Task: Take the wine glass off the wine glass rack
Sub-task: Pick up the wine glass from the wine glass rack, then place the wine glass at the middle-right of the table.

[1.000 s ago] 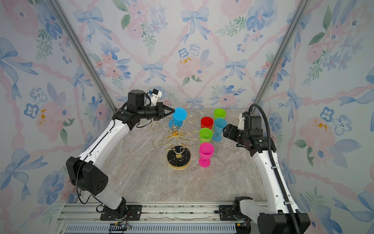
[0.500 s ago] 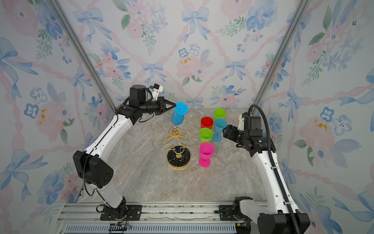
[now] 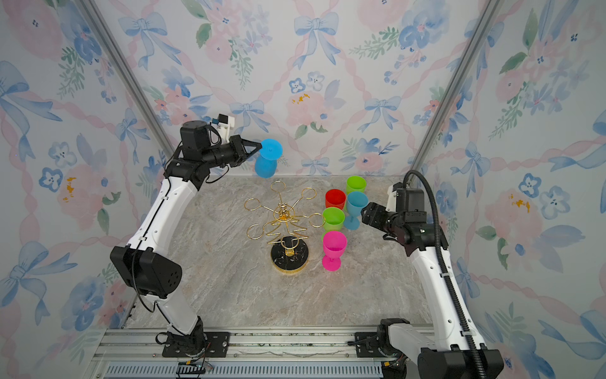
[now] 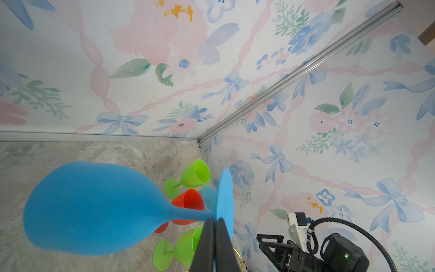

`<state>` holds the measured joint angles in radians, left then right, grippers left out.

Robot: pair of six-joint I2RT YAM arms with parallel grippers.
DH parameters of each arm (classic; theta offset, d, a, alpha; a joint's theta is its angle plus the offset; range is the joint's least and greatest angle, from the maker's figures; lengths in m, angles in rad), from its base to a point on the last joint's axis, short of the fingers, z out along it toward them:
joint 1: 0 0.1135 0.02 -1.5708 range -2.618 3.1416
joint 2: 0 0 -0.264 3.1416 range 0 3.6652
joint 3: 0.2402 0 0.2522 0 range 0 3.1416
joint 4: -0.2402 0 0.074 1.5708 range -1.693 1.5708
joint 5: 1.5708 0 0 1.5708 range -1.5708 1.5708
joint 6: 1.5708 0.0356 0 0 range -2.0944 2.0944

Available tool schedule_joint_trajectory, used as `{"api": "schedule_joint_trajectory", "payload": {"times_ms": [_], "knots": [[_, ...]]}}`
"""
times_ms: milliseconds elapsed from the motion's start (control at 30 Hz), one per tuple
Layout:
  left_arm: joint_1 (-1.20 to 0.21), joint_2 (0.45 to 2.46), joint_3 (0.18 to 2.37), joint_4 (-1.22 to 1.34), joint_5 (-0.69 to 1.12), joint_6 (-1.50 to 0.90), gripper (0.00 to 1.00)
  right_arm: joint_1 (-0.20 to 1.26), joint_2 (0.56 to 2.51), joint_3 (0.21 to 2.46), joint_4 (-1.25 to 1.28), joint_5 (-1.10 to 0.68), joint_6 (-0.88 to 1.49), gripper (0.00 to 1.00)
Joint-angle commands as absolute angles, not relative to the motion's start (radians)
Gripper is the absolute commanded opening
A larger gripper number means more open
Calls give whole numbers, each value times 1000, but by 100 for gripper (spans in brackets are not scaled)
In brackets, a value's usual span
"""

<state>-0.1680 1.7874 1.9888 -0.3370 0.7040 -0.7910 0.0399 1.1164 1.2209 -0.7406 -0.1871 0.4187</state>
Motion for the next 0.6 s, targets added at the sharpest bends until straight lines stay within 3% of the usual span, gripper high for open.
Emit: {"api": "schedule_joint_trajectory", "payload": {"times_ms": [0, 267, 567], "knots": [[-156, 1751, 2008, -320, 708, -791, 0, 36, 1099, 1203, -744, -179, 421, 80], [-182, 1656, 1997, -280, 766, -775, 0, 37, 1097, 1195, -749, -181, 420, 80], [-360, 1627, 2053, -208, 874, -775, 0, 38, 1069, 1207, -786, -161, 405, 80]]}}
